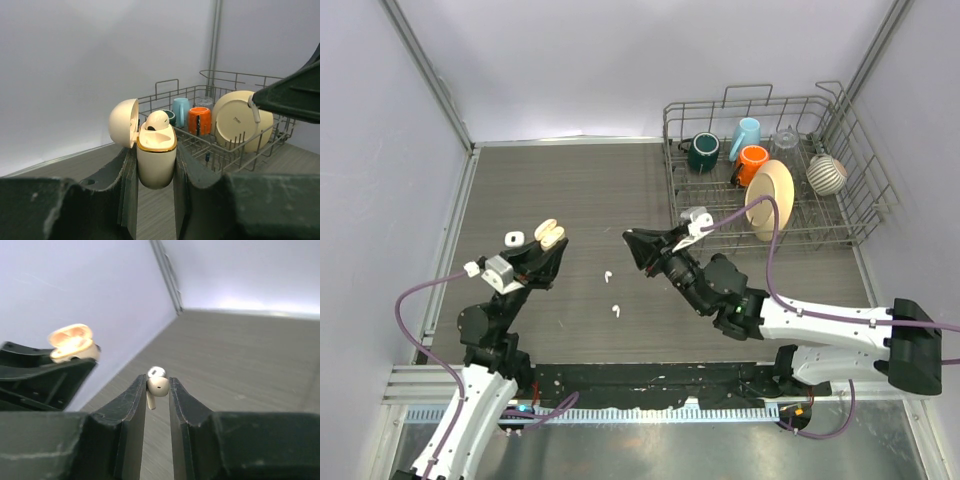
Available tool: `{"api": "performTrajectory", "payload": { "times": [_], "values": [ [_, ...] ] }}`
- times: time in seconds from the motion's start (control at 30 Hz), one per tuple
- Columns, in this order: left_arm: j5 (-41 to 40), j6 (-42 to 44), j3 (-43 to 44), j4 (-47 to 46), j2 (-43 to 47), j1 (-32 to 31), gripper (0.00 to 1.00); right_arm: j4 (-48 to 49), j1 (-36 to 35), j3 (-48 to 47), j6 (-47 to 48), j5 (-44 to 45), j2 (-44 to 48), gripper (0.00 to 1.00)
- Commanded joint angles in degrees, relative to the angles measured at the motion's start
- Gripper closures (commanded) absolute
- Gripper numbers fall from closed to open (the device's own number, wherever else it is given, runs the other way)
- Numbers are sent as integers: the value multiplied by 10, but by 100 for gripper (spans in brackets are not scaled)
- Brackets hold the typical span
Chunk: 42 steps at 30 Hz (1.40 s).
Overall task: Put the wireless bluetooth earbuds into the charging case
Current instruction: Pick up the earbud from the center of the board.
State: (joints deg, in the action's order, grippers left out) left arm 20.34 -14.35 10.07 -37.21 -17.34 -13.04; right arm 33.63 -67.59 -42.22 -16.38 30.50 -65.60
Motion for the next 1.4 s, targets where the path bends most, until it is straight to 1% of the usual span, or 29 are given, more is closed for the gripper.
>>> {"api": "performTrajectory", "payload": {
  "times": [0.0, 0.07, 0.1, 0.13, 0.27, 0.4, 0.57, 0.87, 1.1, 1.37],
  "values": [
    [44, -29, 7, -83, -10, 2, 100, 245, -16, 18, 129, -53, 1, 99],
    [54, -31, 7, -91, -14, 1, 100, 296, -23, 22, 145, -91, -19, 99],
    [59, -33, 6, -94, -15, 2, 100, 339, -23, 26, 151, -107, -25, 99],
    [66, -35, 6, -99, -16, 1, 100, 355, -23, 24, 153, -132, -32, 99],
    [89, -48, 7, -120, -33, 1, 100, 385, -24, 4, 151, -181, -63, 99],
    [101, -65, 8, -150, -50, 1, 100, 435, -24, -7, 149, -206, -95, 99],
    [117, -74, 10, -165, -63, 2, 100, 449, -25, -24, 154, -223, -117, 99],
    [134, -87, 8, -187, -75, 1, 100, 471, -25, -58, 143, -225, -168, 99],
    [141, -89, 8, -192, -81, 1, 100, 474, -25, -81, 111, -238, -203, 99],
    [143, -90, 7, -193, -81, 1, 100, 472, -25, -98, 103, -254, -219, 99]
  ]
}}
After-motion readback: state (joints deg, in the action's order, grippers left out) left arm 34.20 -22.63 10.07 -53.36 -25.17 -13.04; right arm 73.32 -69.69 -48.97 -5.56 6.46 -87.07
